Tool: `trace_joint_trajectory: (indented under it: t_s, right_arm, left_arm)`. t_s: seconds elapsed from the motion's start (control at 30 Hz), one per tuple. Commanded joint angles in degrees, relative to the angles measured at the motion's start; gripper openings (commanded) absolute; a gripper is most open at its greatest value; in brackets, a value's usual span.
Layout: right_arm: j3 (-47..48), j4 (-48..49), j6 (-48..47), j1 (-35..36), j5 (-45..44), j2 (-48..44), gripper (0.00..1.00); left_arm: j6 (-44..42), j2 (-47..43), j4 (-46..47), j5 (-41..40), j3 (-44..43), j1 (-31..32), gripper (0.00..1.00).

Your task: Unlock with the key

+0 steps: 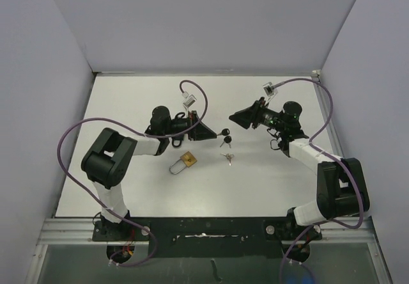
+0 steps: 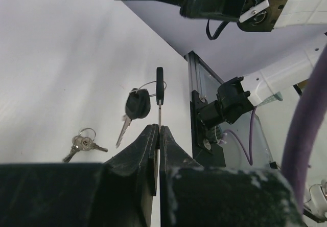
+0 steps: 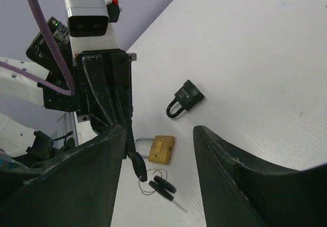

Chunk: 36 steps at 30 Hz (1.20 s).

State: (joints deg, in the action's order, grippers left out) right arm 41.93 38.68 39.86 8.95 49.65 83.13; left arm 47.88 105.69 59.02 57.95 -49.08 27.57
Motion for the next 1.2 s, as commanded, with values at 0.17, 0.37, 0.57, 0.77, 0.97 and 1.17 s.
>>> trace_joint_trajectory:
  t_s: [0.17,0.37,0.57,0.77,0.97,1.17]
  right_arm:
    - [-1.15,4.61,-1.71,3.26,2.45,0.22,0.53]
    - [-1.41,6.21,-0.99,4.27,2.82,1.27,0.45]
    - [-1.51,6.95,-0.87,5.23,2.82,2.01,0.33]
    - [-1.5,8.19,-0.44,6.25,3.17,3.22,0.3]
    - [-1.59,9.14,0.13,6.54,3.34,4.01,0.24]
    - [-1.67,10.12,0.81,6.64,4.13,4.64,0.26]
  left_arm:
    - [8.49,2.77,11.99,4.27,-6.09,-0.5,0.0]
    - [8.72,3.01,11.62,3.17,-6.21,-0.59,0.0]
    - [9.26,2.86,11.12,2.37,-6.14,-0.63,0.0]
    - [10.4,3.07,11.29,1.59,-6.16,-1.01,0.0]
    - [12.11,3.38,12.89,1.54,-6.44,-1.37,0.0]
    - [13.5,3.97,14.62,1.29,-6.69,-1.86,0.0]
